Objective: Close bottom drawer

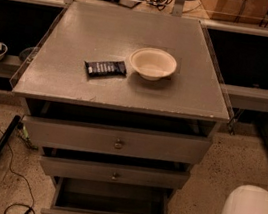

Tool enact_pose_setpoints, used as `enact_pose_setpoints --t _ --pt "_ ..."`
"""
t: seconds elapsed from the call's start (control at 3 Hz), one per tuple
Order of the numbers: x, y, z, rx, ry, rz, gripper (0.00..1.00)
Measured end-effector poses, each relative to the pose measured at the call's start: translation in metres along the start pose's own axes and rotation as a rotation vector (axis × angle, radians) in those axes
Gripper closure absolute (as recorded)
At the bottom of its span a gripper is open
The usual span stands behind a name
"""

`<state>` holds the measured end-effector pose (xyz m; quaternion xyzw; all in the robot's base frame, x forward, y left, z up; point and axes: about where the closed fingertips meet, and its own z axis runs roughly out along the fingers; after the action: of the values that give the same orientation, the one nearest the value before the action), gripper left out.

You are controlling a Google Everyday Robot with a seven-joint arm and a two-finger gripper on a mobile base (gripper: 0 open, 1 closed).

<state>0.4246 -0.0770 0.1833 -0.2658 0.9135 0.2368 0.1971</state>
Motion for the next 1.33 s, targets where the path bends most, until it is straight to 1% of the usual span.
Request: enact_pose_setpoints --t 0.33,0.67,1.0,1.33 --pt "-0.005 0.0 0.0 0.001 -0.011 0.0 1.0" --pt "-0.019 -0.001 0.002 0.004 -0.035 -0.002 1.0" --pt "-0.018 0.0 0.001 0.004 -0.037 -0.002 1.0" --pt "-0.031 0.001 0.0 0.014 -0.068 -0.012 1.0"
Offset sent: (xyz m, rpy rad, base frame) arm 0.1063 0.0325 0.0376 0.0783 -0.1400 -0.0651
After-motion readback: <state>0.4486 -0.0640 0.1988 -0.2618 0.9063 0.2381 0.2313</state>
